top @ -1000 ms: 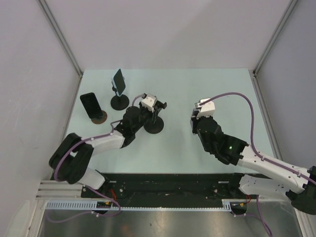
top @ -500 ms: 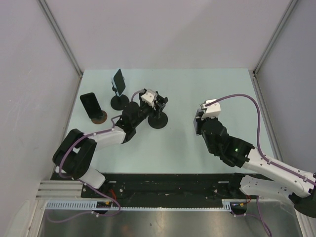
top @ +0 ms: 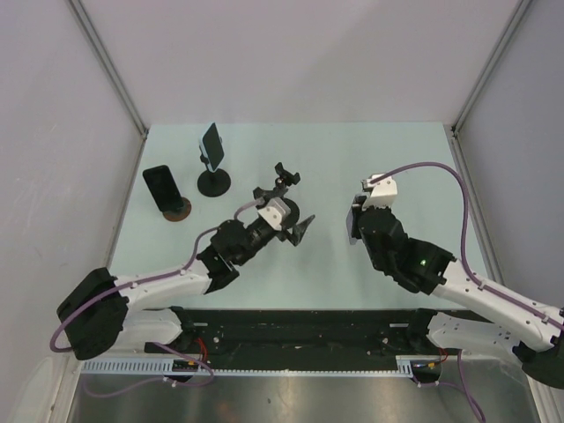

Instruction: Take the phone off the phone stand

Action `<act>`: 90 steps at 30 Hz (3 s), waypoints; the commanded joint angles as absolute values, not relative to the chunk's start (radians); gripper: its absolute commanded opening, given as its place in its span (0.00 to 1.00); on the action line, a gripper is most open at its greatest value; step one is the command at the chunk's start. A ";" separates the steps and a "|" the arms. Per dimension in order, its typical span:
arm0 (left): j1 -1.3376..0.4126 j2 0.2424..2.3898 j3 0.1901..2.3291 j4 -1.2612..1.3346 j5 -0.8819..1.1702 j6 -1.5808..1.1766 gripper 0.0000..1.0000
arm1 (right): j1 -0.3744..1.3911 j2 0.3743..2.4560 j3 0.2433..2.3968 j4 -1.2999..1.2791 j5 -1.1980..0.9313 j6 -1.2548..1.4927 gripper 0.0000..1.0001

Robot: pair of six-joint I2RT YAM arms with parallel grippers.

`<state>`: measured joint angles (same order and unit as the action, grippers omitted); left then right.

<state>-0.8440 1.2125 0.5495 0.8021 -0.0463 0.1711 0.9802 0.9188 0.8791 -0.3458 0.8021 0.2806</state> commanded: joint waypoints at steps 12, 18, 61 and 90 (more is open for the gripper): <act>-1.245 1.354 0.620 0.851 -0.294 0.426 1.00 | 0.939 0.888 0.988 -0.347 0.673 0.532 0.00; -1.325 1.495 0.681 0.969 -0.461 0.512 1.00 | 0.937 0.871 0.988 -0.341 0.637 0.589 0.00; -1.263 1.372 0.534 1.148 -0.405 0.017 0.00 | 0.937 0.643 0.773 0.038 0.483 0.356 1.00; -1.068 1.233 0.483 1.066 -0.093 -0.488 0.00 | 1.037 0.879 0.721 0.161 0.478 0.304 1.00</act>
